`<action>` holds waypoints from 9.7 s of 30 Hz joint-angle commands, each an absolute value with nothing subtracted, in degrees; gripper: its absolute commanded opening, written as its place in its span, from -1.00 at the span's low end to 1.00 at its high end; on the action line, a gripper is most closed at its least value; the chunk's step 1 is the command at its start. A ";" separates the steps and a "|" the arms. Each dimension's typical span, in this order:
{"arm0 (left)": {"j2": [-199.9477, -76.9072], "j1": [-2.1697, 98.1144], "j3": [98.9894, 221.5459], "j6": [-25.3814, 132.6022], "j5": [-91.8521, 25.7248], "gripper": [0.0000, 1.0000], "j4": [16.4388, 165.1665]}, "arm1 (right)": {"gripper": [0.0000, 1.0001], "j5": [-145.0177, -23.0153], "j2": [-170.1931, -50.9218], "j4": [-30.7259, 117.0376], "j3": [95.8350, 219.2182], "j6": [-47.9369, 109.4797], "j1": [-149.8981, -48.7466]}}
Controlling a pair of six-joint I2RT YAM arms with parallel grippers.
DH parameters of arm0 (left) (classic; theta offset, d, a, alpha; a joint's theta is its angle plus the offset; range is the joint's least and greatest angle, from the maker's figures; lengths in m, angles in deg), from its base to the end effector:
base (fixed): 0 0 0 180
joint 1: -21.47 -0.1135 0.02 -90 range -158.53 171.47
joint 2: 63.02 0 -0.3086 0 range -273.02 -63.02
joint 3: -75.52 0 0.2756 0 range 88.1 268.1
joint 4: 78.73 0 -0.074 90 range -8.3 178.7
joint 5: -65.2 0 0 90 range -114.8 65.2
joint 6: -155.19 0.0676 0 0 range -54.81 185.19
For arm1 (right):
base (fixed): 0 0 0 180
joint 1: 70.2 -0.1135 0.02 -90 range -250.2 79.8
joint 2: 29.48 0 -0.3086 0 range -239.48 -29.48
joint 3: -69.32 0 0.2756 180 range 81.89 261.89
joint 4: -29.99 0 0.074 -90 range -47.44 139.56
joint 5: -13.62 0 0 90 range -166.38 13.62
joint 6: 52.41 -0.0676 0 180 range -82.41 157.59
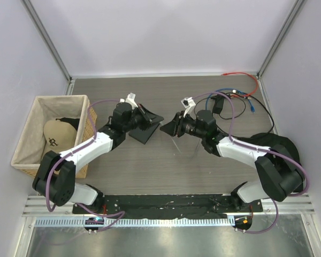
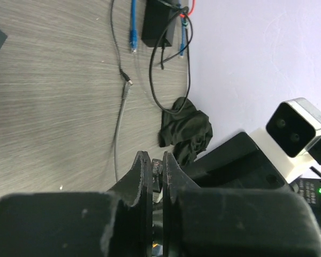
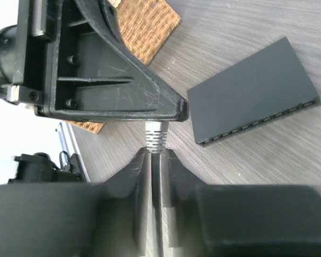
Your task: Insert the plug into the switch port
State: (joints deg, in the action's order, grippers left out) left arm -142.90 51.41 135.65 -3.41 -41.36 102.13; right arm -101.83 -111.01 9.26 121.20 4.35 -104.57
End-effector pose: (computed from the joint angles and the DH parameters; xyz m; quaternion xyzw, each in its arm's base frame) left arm 0.2993 -0.1946 0.2792 -0.1875 0.7874 -0.5125 0.2867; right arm 0.2704 0.2201 0.2615 -0.1505 0.7398 0.4918 0.4337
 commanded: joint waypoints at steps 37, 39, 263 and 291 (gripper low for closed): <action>-144.41 51.62 144.88 -0.73 -36.75 -1.00 84.48 | -0.56 -73.91 -113.41 33.95 139.72 30.91 -116.69; -144.58 51.62 144.88 -0.38 -36.93 -1.00 84.48 | -0.71 -73.65 -113.94 33.86 139.81 30.91 -116.69; -188.44 54.96 172.30 58.42 -67.34 -0.02 58.03 | -0.98 -60.64 -138.11 6.17 144.55 35.74 -109.66; -188.01 39.40 186.27 55.62 -40.90 0.88 55.48 | 0.39 -70.67 -126.52 35.96 138.14 32.93 -107.82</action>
